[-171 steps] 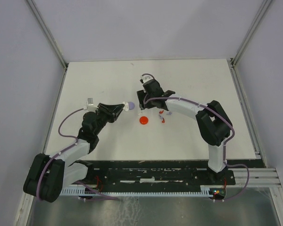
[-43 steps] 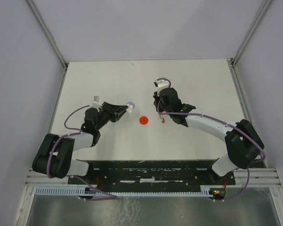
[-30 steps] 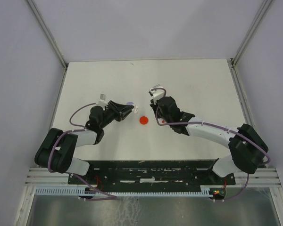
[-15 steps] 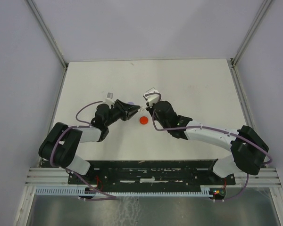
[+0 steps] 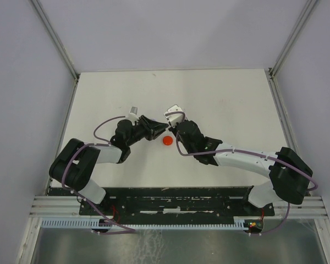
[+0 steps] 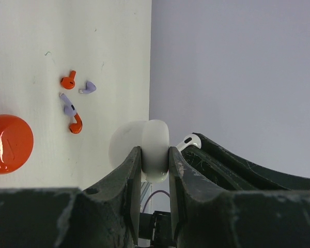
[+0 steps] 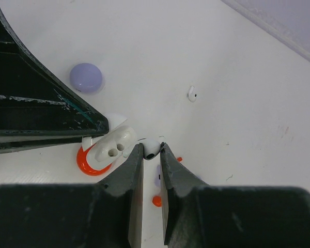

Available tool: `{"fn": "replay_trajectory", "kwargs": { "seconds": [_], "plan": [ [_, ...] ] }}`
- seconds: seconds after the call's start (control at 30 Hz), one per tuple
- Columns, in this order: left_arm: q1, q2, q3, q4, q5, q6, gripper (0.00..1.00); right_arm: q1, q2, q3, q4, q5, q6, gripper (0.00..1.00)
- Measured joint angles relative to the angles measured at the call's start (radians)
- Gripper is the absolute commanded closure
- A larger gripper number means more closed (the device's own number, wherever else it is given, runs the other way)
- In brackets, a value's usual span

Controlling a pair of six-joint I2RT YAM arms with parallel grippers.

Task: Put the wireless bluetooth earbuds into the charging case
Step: Place the earbud in the charging case.

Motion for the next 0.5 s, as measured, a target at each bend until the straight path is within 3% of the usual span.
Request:
{"fn": "replay_trajectory", "kwargs": {
  "seconds": [0.5],
  "plan": [
    [-0.018,0.022,0.011,0.018,0.03,0.0,0.97,0.037,0.028,0.0,0.057,0.101,-0.084,0.85]
  ]
}}
